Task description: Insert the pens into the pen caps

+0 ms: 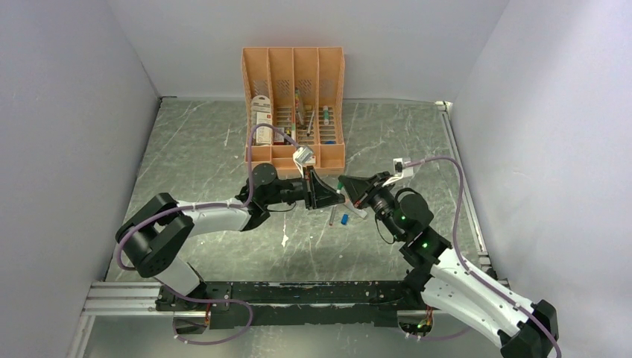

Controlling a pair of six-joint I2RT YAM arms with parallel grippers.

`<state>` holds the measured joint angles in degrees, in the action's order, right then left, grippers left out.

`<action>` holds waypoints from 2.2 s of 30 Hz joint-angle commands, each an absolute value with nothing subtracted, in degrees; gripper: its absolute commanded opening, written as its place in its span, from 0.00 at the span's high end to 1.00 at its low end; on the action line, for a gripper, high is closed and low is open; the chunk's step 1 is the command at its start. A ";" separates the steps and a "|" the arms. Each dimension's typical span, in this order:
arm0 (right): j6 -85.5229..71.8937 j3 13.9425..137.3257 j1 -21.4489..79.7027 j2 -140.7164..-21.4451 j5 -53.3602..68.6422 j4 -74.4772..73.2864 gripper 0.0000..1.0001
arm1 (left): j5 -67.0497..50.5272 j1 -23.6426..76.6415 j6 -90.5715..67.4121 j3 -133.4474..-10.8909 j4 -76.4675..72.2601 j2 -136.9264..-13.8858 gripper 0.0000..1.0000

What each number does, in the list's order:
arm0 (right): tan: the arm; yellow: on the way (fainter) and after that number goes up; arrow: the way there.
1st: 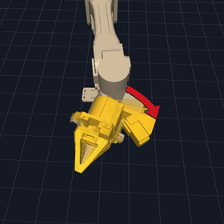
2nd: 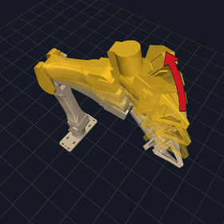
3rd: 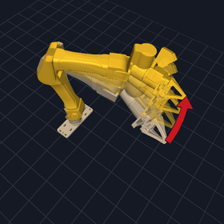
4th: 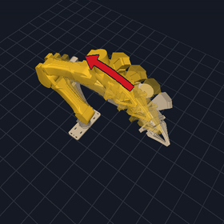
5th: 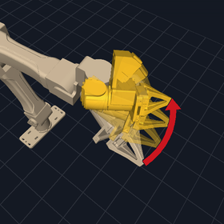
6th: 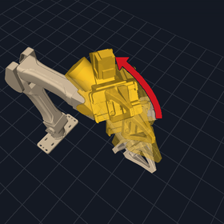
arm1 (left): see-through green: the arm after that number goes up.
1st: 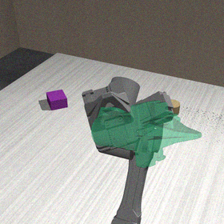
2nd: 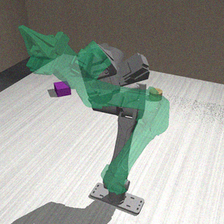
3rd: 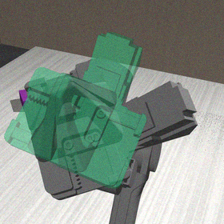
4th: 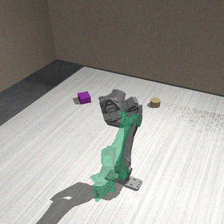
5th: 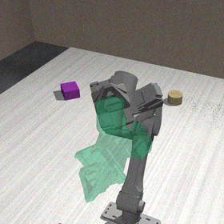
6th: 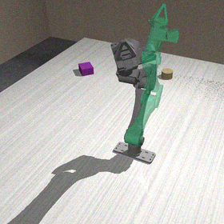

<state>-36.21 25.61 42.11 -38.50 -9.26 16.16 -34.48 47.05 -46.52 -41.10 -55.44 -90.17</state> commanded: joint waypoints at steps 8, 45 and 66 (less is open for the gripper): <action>-30.19 28.91 42.60 -34.82 -3.49 6.30 0.84 | -46.82 44.36 -32.17 -48.35 -48.98 -89.86 0.93; -35.17 27.21 42.56 -38.01 -0.54 10.95 1.00 | -37.30 48.51 -15.95 -54.20 -26.31 -81.30 0.93; -41.07 17.93 48.61 -39.44 -0.42 16.00 1.00 | -33.30 48.43 -10.57 -72.16 -19.33 -88.65 0.93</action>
